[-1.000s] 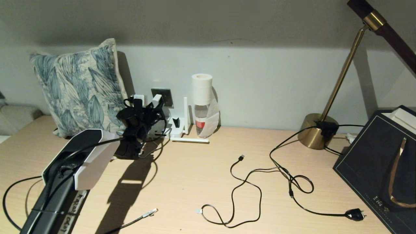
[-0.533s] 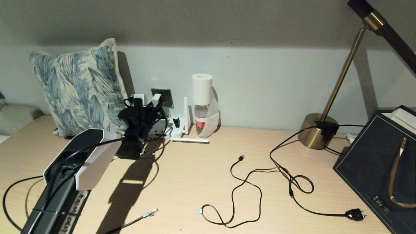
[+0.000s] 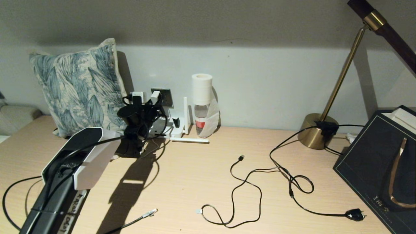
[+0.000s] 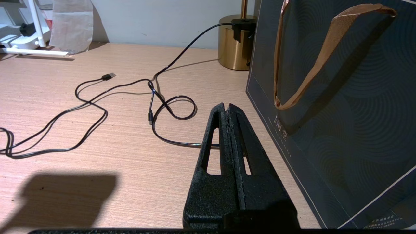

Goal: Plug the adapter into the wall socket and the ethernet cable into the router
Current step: Plug plug into socket

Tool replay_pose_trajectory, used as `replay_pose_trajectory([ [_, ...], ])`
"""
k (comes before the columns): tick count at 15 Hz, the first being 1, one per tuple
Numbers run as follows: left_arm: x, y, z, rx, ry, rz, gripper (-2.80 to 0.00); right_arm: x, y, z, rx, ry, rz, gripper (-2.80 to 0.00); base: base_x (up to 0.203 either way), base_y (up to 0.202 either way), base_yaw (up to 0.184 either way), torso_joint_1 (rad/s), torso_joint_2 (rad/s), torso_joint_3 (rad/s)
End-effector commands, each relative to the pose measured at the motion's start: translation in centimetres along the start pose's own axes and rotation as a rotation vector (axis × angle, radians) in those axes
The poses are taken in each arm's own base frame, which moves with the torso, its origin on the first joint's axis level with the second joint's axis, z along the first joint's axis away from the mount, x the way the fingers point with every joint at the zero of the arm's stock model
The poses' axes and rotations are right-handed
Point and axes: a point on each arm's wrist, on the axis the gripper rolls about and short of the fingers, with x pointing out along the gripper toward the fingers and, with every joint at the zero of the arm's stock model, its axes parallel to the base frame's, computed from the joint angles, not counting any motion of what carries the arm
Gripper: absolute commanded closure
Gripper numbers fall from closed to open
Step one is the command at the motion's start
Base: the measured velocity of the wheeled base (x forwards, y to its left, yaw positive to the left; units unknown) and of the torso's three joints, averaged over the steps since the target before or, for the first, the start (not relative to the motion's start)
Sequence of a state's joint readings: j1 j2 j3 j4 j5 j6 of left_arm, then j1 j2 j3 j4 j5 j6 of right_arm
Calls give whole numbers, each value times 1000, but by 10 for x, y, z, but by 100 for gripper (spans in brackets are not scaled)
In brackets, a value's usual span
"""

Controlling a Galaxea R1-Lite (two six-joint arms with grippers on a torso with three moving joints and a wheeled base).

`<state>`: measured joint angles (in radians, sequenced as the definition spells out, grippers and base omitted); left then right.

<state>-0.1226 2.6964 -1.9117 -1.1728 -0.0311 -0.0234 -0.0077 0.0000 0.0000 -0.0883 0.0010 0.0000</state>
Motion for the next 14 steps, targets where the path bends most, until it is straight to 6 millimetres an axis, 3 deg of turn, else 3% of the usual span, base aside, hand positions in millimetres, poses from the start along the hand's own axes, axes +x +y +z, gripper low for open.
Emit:
replay_pose_trajectory([
  [1, -1, 0, -1, -5, 1, 1, 0, 2, 0, -10, 0, 36, 1, 0, 0, 0, 0, 0, 0, 0],
  [14, -4, 1, -14, -33, 46, 5, 0, 2, 0, -10, 0, 36, 1, 0, 0, 0, 0, 0, 0, 0],
])
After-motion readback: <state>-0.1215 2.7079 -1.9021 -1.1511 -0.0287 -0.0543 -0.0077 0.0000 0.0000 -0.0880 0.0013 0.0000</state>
